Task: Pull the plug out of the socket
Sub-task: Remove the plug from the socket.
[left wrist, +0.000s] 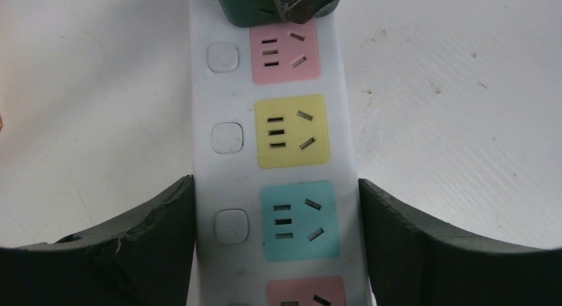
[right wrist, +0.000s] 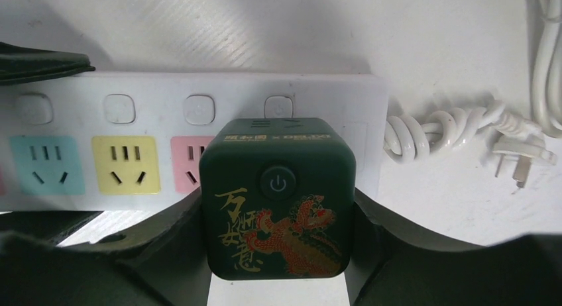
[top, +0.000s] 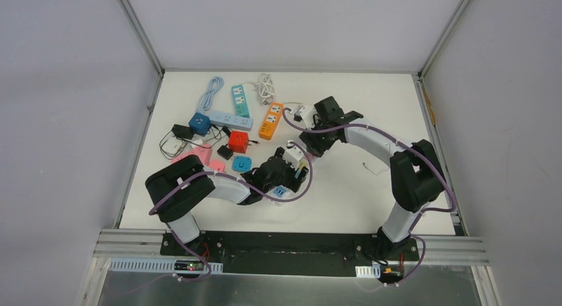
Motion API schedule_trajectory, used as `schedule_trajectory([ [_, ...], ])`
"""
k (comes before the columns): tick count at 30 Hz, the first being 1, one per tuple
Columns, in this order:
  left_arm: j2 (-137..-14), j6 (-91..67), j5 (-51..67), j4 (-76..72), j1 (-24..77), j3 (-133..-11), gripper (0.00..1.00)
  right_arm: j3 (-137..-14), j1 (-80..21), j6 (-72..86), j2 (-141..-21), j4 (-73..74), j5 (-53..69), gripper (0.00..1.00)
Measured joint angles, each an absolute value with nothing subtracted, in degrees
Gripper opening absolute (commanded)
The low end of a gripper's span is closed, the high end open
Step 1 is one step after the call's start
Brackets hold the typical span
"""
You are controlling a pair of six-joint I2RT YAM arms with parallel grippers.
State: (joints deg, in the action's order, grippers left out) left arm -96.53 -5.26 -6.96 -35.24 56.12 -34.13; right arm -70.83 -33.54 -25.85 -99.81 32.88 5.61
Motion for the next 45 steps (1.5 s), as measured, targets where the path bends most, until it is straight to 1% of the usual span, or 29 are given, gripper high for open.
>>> schedule_trajectory([
  [4,-97.2,-5.3,-6.4,-35.7,55.7,-34.2,0.00,-71.0,-29.9,-25.5,-99.8,34.0,11.5,0.00],
  [7,-97.4,-5.3,-5.6,-36.0,55.4,-34.3,0.00,-71.1,-28.9,-25.6,-99.9,34.5,12.9,0.00],
  [10,-97.4,-5.3,-5.5,-36.0,55.4,-34.4,0.00,-71.1,-30.3,-25.7,-99.8,34.5,10.4,0.00],
  [16,-97.5,-5.6,-5.6,-35.1,55.4,-35.0,0.00,-71.2,-35.2,-25.6,-99.7,34.2,0.9,0.00],
  [21,-97.8,-5.5,-5.6,-33.8,55.4,-35.6,0.00,-71.4,-35.9,-25.1,-99.7,34.5,-0.6,0.00],
  [24,-97.9,-5.5,-5.6,-33.0,55.4,-36.1,0.00,-71.5,-34.7,-25.0,-99.7,34.9,1.3,0.00],
  [32,-99.3,-5.7,-5.5,-33.5,55.4,-37.2,0.00,-71.8,-28.0,-24.7,-99.7,36.9,11.2,0.00],
  [45,-99.3,-5.7,-5.5,-33.5,55.4,-37.3,0.00,-71.8,-27.9,-27.1,-99.6,37.2,11.8,0.00],
])
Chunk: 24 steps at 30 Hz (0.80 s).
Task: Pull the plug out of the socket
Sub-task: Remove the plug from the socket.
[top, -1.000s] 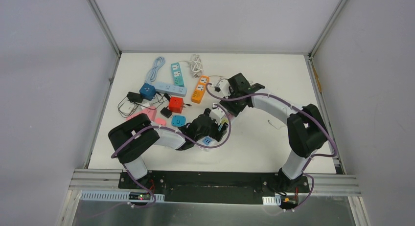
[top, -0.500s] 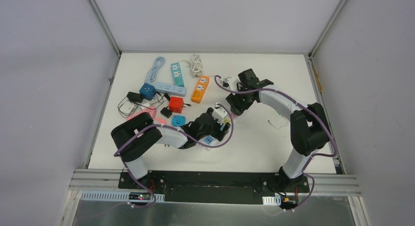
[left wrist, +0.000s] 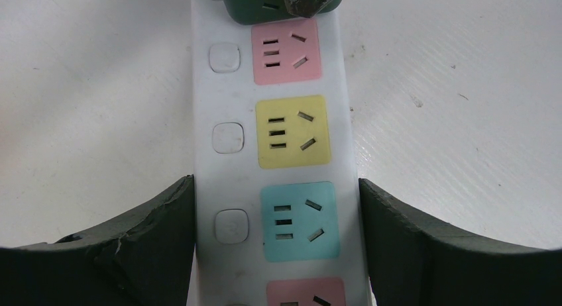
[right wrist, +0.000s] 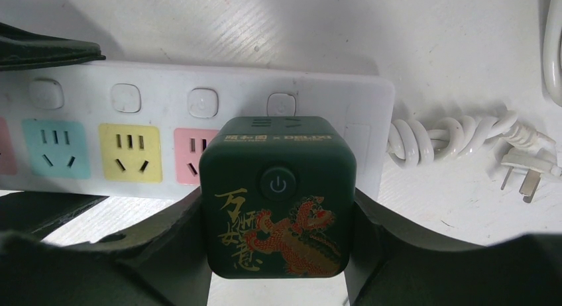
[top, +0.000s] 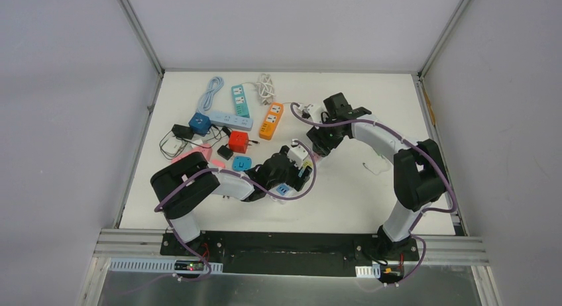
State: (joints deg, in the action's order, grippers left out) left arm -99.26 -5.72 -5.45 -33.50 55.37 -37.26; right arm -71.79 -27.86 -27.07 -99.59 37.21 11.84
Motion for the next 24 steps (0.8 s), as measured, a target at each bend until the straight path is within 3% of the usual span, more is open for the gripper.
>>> schedule_trajectory([
  [24,-99.7,-7.3,-2.6,-32.7,55.4,-38.2,0.00,-69.7,-25.8,-26.8,-97.0,38.8,13.7,0.00],
])
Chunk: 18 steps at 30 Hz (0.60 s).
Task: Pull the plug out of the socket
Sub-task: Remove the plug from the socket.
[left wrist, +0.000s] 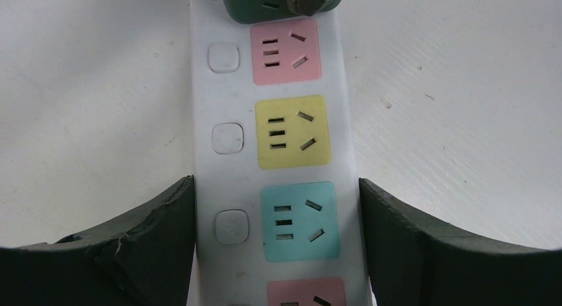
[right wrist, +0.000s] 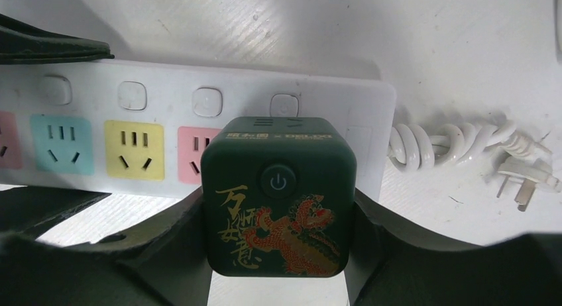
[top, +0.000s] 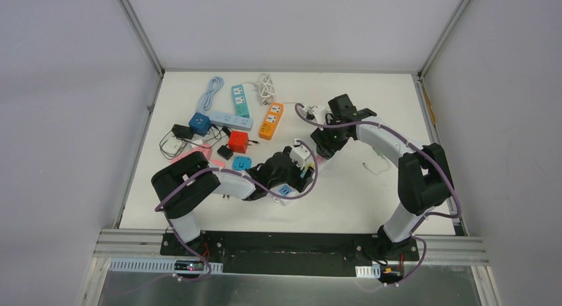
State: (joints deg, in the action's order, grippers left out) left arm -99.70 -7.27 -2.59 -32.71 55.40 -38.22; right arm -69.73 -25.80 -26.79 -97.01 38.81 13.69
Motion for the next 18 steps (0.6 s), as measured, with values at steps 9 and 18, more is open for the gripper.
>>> schedule_trajectory([
  [9,-100.2,-7.3,-3.9,-28.9,55.6,-40.2,0.00,-69.9,-28.9,-26.0,-96.9,38.2,7.7,0.00],
  [18,-101.6,-6.8,-6.2,-27.1,56.3,-42.0,0.00,-69.9,-27.7,-25.6,-96.6,38.3,8.4,0.00],
])
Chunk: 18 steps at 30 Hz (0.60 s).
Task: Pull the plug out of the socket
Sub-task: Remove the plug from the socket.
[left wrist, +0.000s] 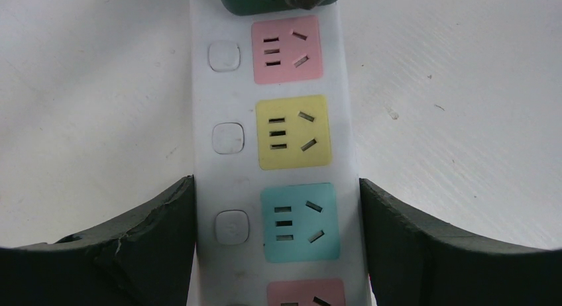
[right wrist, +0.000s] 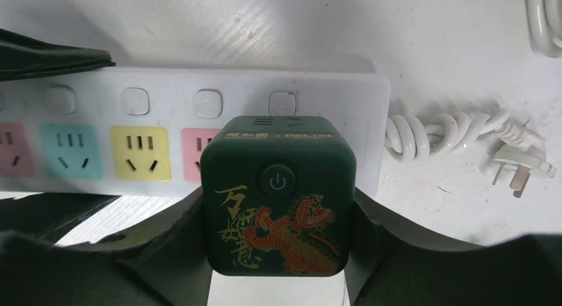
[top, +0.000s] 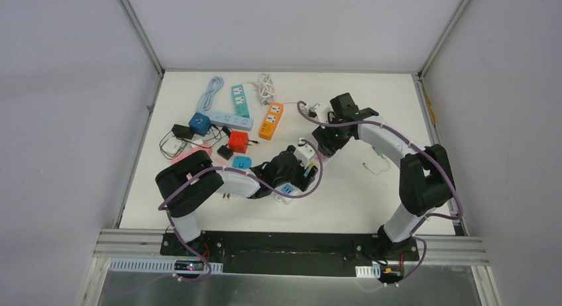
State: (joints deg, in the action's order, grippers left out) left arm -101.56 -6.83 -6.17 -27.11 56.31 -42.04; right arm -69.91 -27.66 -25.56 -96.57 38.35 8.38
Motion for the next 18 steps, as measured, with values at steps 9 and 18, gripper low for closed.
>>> schedule_trajectory([
  [9,-104.6,-6.5,-8.0,-30.1,56.2,-43.6,0.00,-69.9,-26.1,-22.8,-91.3,41.6,24.3,0.00],
  [18,-103.0,-6.9,-7.8,-28.6,56.2,-43.5,0.37,-69.5,-22.9,-22.4,-88.2,43.9,28.0,0.00],
])
